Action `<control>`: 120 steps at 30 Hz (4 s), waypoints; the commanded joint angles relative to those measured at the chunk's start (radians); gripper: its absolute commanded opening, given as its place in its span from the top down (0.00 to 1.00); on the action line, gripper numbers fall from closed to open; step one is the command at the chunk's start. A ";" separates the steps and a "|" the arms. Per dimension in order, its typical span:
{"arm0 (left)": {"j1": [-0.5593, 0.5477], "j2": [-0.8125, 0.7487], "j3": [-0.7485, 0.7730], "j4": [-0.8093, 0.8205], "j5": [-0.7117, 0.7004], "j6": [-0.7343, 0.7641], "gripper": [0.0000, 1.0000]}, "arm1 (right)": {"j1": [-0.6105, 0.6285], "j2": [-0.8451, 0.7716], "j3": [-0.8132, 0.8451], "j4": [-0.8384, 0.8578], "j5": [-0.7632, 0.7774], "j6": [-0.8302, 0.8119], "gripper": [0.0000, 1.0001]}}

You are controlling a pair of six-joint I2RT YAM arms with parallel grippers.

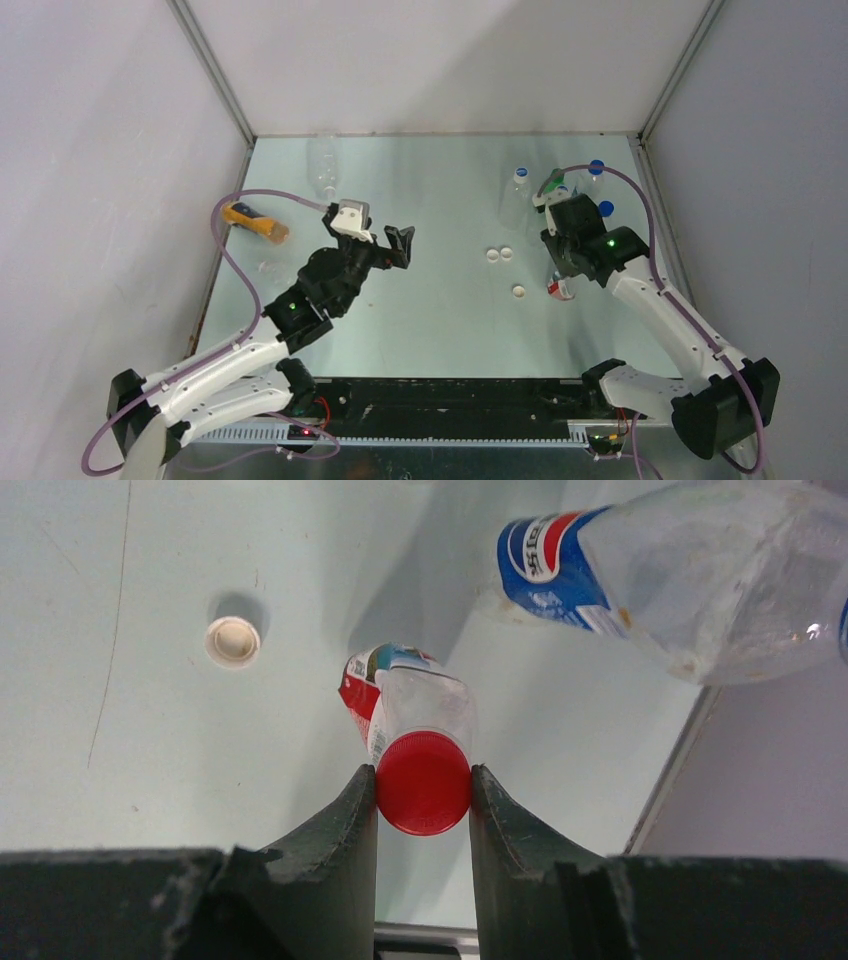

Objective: Screw on the bottle caps

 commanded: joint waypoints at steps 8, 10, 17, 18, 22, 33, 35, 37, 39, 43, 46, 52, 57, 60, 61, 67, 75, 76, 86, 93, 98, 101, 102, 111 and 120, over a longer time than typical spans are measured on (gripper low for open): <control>0.040 0.004 0.032 0.033 0.007 0.016 0.00 | -0.022 0.019 0.003 0.062 -0.035 -0.017 0.60; 0.043 0.007 0.034 0.032 0.014 0.014 0.00 | -0.024 0.014 0.002 0.062 -0.035 -0.013 0.55; 0.048 0.007 0.039 0.021 0.017 0.018 0.00 | -0.030 0.004 0.002 0.069 -0.049 -0.005 0.44; 0.048 0.007 0.039 0.018 0.019 0.017 0.00 | -0.030 0.003 0.003 0.071 -0.054 -0.004 0.42; 0.051 -0.005 0.038 0.007 0.019 0.022 0.00 | -0.030 -0.023 0.011 0.074 -0.073 0.006 0.37; 0.052 -0.057 0.026 -0.055 0.029 -0.009 0.00 | 0.012 -0.068 0.017 0.145 -0.140 0.031 0.31; 0.053 -0.062 0.025 -0.083 0.032 -0.026 0.00 | 0.032 -0.037 0.017 0.179 -0.115 0.015 0.30; 0.054 -0.073 0.021 -0.104 0.035 -0.039 0.00 | 0.048 -0.004 0.018 0.212 -0.100 0.006 0.27; 0.056 -0.086 0.018 -0.127 0.032 -0.050 0.00 | 0.054 0.038 0.017 0.240 -0.083 0.000 0.25; 0.060 -0.112 0.005 -0.160 0.023 -0.067 0.00 | 0.069 0.150 0.014 0.296 0.004 -0.015 0.20; 0.062 -0.128 -0.008 -0.178 0.019 -0.086 0.00 | 0.072 0.206 0.014 0.330 0.039 -0.024 0.17; 0.062 -0.158 -0.022 -0.227 0.013 -0.100 0.00 | 0.081 0.298 -0.009 0.374 0.010 -0.049 0.15; 0.062 -0.172 -0.040 -0.235 0.016 -0.112 0.00 | 0.087 0.363 -0.010 0.404 -0.020 -0.055 0.14; 0.062 -0.174 -0.043 -0.242 0.017 -0.113 0.00 | 0.093 0.404 -0.008 0.426 -0.018 -0.061 0.12; 0.062 -0.174 -0.045 -0.241 0.017 -0.114 0.00 | 0.099 0.414 -0.008 0.438 -0.006 -0.071 0.12; 0.062 -0.162 -0.044 -0.240 0.024 -0.119 0.00 | 0.129 0.504 0.013 0.454 0.076 -0.083 0.12; 0.063 -0.153 -0.053 -0.234 0.037 -0.138 0.00 | 0.149 0.583 0.020 0.443 0.170 -0.093 0.22; 0.063 -0.153 -0.055 -0.233 0.040 -0.138 0.00 | 0.154 0.583 0.021 0.440 0.175 -0.091 0.26; 0.063 -0.155 -0.083 -0.161 0.110 -0.143 0.00 | 0.219 0.462 0.021 0.398 0.182 -0.056 0.66; 0.063 -0.138 -0.103 -0.015 0.280 -0.084 0.00 | 0.275 0.240 0.021 0.424 0.055 0.087 0.66; 0.061 -0.098 -0.116 0.143 0.427 -0.065 0.00 | 0.303 0.069 -0.003 0.571 -0.081 0.214 0.63; 0.058 -0.061 -0.108 0.204 0.528 -0.058 0.00 | 0.326 -0.002 -0.042 0.693 -0.147 0.305 0.63; 0.054 -0.042 -0.104 0.229 0.543 -0.056 0.00 | 0.330 -0.030 -0.059 0.751 -0.174 0.322 0.63; 0.010 0.085 -0.050 0.316 0.614 0.009 0.00 | 0.427 -0.109 -0.143 1.033 -0.246 0.451 0.62; 0.004 0.150 -0.035 0.398 0.600 0.013 0.00 | 0.491 -0.124 -0.189 1.145 -0.241 0.484 0.61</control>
